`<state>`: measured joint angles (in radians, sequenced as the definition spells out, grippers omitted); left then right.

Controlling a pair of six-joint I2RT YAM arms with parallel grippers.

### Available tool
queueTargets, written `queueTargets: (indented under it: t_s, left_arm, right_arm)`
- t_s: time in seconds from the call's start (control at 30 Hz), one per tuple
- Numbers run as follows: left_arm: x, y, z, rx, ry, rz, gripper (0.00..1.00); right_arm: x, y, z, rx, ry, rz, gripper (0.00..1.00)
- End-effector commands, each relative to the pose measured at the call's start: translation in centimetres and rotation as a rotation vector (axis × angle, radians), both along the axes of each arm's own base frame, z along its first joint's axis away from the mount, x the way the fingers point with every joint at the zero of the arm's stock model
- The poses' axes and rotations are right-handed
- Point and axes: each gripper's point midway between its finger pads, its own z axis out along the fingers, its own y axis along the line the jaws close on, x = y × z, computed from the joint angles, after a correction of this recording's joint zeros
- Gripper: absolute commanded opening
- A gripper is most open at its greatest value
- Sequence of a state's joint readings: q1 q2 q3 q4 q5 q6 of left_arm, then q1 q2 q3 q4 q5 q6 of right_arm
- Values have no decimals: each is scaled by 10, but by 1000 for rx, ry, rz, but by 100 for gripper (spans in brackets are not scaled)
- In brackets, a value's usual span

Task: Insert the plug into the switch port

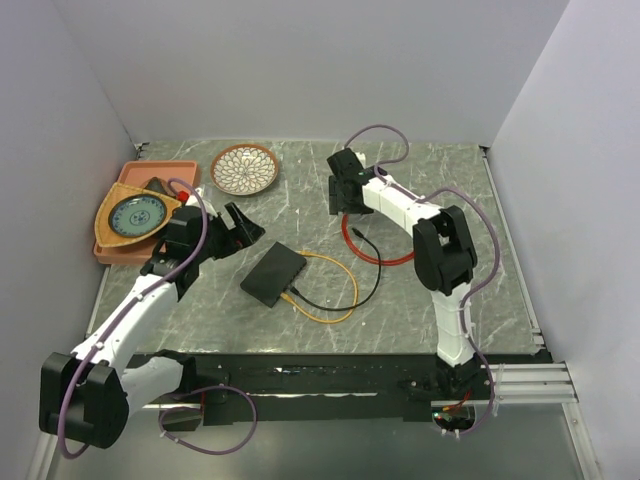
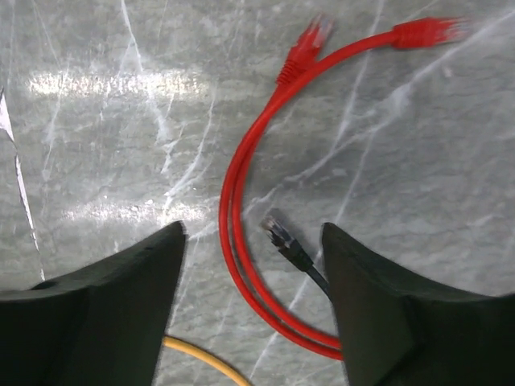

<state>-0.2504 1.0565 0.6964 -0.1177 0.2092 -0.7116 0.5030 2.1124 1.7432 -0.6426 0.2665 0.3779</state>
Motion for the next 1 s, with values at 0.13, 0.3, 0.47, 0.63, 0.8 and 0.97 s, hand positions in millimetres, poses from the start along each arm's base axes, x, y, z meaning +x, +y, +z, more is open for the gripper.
queueTargets:
  t_s: [0.13,0.3,0.47,0.63,0.8,0.97]
  left_arm:
    - [4,-5,2,-13,-13,-18,96]
    - [6,-3,4,-2,-23,-14,96]
    - [5,-2,6,-3,-34,-10,96]
    - [5,-4,4,-6,-26,-16,96]
    - [5,-3,4,-2,-26,-11,96]
    - [4,-1,4,6,-27,-7,96]
  right_arm:
    - [28,17,-3,56,-6,-6,47]
    - [27,9,-20,29,26,-48,38]
    - [22,4,-32,10,45,-61,38]
    - [20,10,-43,37,63,-38,33]
    - [20,16,-44,64,69,-25,0]
    - [21,17,-26,74,32,3,0]
